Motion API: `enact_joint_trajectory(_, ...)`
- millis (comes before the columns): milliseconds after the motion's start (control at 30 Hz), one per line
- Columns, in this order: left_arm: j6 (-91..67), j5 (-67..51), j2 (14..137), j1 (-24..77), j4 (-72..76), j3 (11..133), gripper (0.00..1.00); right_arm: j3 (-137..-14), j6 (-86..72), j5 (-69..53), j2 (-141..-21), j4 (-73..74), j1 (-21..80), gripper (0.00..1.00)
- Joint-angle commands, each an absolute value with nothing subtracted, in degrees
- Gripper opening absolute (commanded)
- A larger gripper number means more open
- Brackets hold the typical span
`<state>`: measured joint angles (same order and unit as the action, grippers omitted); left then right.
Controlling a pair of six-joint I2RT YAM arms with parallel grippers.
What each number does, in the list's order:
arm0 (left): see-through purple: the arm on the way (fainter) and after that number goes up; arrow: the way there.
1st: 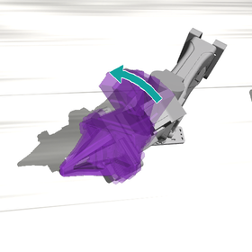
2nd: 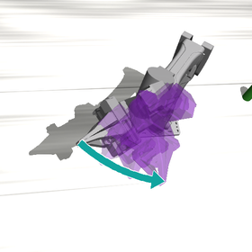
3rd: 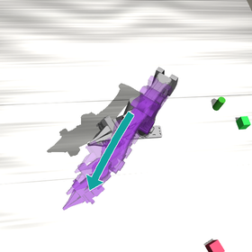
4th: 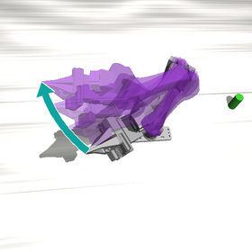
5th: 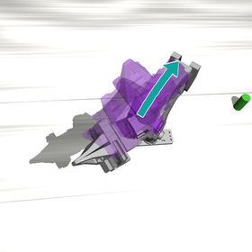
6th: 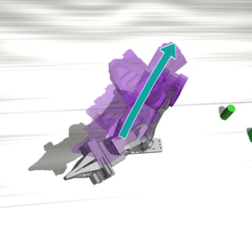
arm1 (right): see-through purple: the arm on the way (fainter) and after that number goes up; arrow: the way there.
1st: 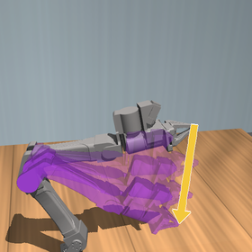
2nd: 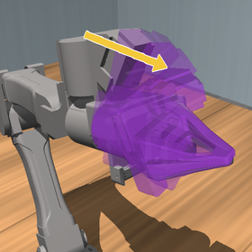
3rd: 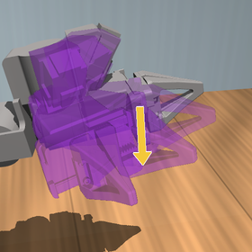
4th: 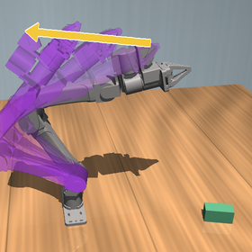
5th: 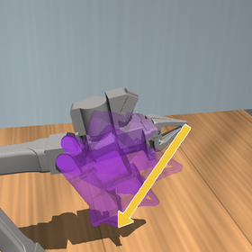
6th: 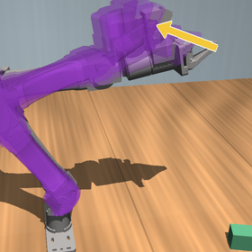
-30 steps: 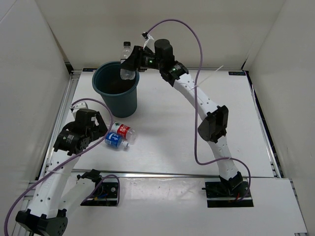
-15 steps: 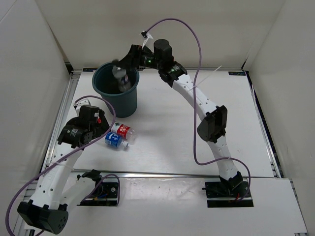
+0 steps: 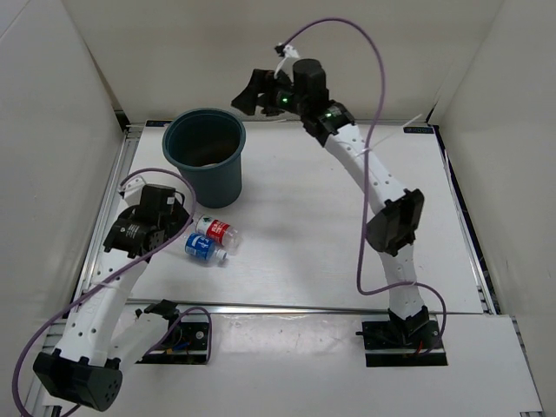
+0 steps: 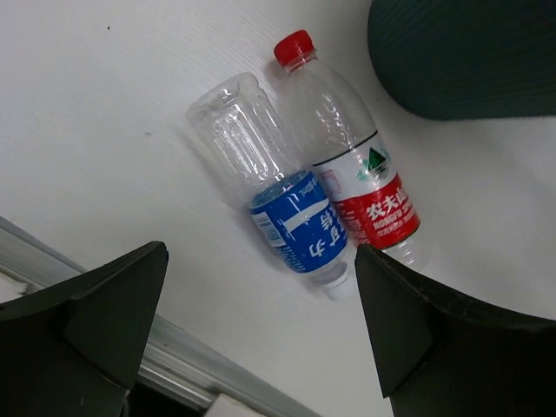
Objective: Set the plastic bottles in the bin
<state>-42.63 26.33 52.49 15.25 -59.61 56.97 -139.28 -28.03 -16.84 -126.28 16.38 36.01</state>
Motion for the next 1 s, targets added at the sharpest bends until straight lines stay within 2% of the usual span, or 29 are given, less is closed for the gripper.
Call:
enact_joint_trajectory(0,-53.5,27.1,49.2,11.6,-57.6,53.9,1.00,-135.1,-24.0,-10.1,-114.8,18.6,33.6,0.93)
enact_joint_trajectory(67,-58.5,26.1,47.7,9.2,-56.9,49.2,1.00,-132.9,-23.4,-9.0,-111.9,19.8,33.1,0.95)
enact_joint_trajectory(100,-59.9,25.4,46.5,6.9,-56.3,47.9,1.00,-132.3,-22.6,-9.0,-111.3,20.5,33.0,1.00)
enact_joint_trajectory(300,-66.3,15.4,46.3,1.1,-49.3,40.2,1.00,-126.1,-20.0,-10.1,-105.0,23.8,33.0,1.00)
enact_joint_trajectory(500,-68.5,2.8,48.2,-5.4,-35.4,32.8,1.00,-118.6,-17.4,-8.7,-97.5,26.4,32.5,1.00)
enact_joint_trajectory(800,-68.4,-1.6,51.9,-9.7,-28.6,26.5,1.00,-111.2,-16.8,-10.5,-90.9,26.4,28.3,1.00)
enact_joint_trajectory(967,-64.9,-2.1,59.0,-10.3,-26.0,29.0,1.00,-109.6,-17.3,-10.5,-89.1,26.4,27.2,1.00)
